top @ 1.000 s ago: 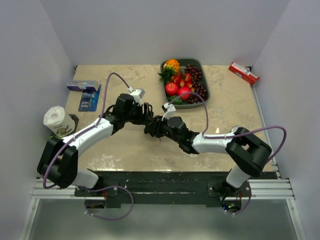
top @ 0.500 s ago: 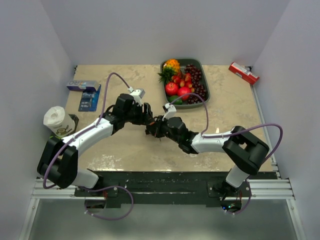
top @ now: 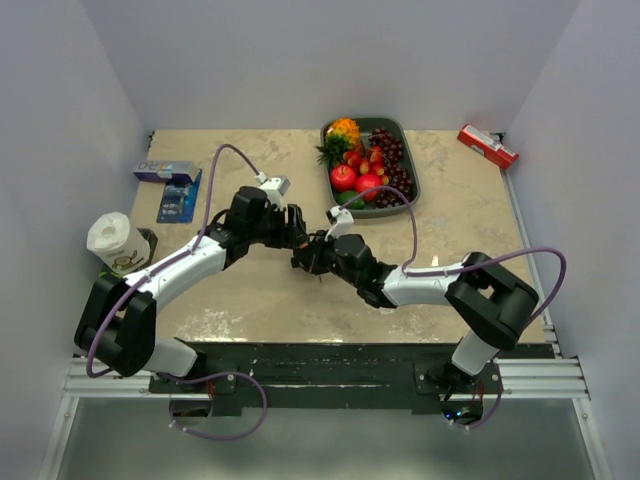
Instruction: Unlock with the key
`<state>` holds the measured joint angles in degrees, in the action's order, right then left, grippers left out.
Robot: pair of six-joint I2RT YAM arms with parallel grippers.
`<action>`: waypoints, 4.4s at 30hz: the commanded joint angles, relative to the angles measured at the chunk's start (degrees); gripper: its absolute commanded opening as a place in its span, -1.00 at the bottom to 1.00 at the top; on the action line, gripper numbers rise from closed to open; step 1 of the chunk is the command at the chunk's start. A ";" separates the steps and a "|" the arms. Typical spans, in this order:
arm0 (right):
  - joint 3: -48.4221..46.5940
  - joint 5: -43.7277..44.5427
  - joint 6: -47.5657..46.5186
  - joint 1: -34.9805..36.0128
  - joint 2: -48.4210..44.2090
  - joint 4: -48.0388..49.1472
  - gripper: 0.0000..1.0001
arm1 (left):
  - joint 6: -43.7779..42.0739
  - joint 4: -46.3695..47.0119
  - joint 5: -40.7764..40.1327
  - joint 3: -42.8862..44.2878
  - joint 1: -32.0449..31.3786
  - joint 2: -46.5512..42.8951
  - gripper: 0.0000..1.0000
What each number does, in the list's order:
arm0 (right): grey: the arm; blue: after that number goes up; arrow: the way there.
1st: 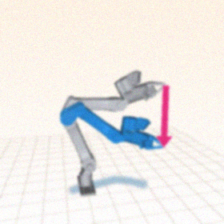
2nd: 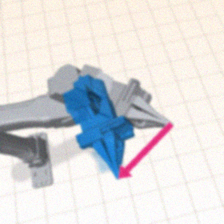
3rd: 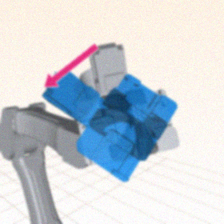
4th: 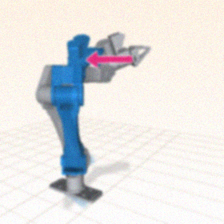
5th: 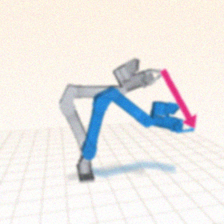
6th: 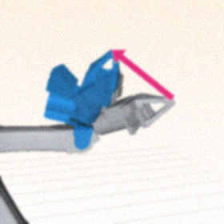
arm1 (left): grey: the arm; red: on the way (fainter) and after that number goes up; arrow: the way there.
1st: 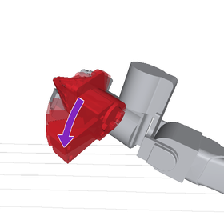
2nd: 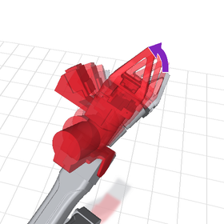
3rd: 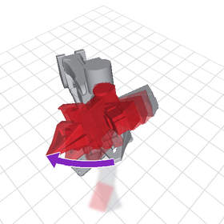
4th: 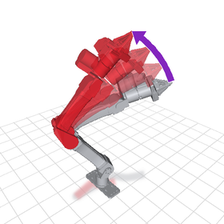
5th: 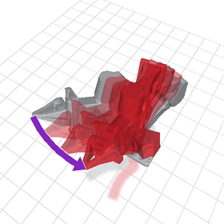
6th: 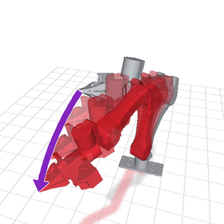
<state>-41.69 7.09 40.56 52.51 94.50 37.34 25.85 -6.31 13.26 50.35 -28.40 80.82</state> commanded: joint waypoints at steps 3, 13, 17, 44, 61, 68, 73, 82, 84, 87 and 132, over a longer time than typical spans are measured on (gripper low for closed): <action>-2.52 5.73 -5.48 -0.30 -4.32 4.76 -1.00 | -0.53 4.55 6.08 0.37 -1.65 0.04 -1.00; -4.27 4.95 -7.42 -4.78 -6.69 6.07 -1.00 | 0.08 4.64 7.40 -0.07 -4.73 1.45 -1.00; -4.19 1.45 -7.51 -6.72 -7.92 6.60 -1.00 | -0.09 4.81 7.84 0.10 -4.91 0.93 -1.00; 1.17 -16.57 -2.67 -12.61 -23.83 9.50 -1.00 | -3.78 21.95 27.52 -3.41 -4.91 -11.20 -1.00; 2.67 -26.68 -1.18 -15.16 -24.89 18.47 -1.00 | -3.78 26.34 37.72 -3.94 -5.96 -11.91 -1.00; 1.70 -30.73 -1.88 -15.60 -24.98 19.52 -1.00 | -3.96 26.96 41.32 -4.03 -6.66 -12.08 -1.00; 1.35 -33.10 -1.97 -15.77 -24.80 20.31 -1.00 | -3.00 28.89 43.34 -4.47 -6.84 -12.52 -1.00; 0.12 -38.02 -2.23 -16.48 -24.54 20.84 -1.00 | 0.43 34.43 47.83 -5.79 -6.93 -13.05 -1.00; -0.14 -38.56 -2.41 -16.65 -24.54 20.31 -1.00 | 0.52 34.34 48.35 -5.87 -7.02 -13.40 -1.00; -1.11 -38.39 -3.81 -16.83 -24.89 17.69 -1.00 | 0.26 33.64 47.22 -6.05 -7.02 -13.67 -1.00; -2.17 -20.98 -19.90 -9.09 -28.58 -0.08 -1.00 | 10.89 38.65 21.73 -9.57 -7.10 -9.63 0.56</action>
<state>-40.69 -15.49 21.89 42.94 68.07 24.67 35.62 31.24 30.28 41.34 -32.40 70.26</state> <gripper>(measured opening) 0.034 0.779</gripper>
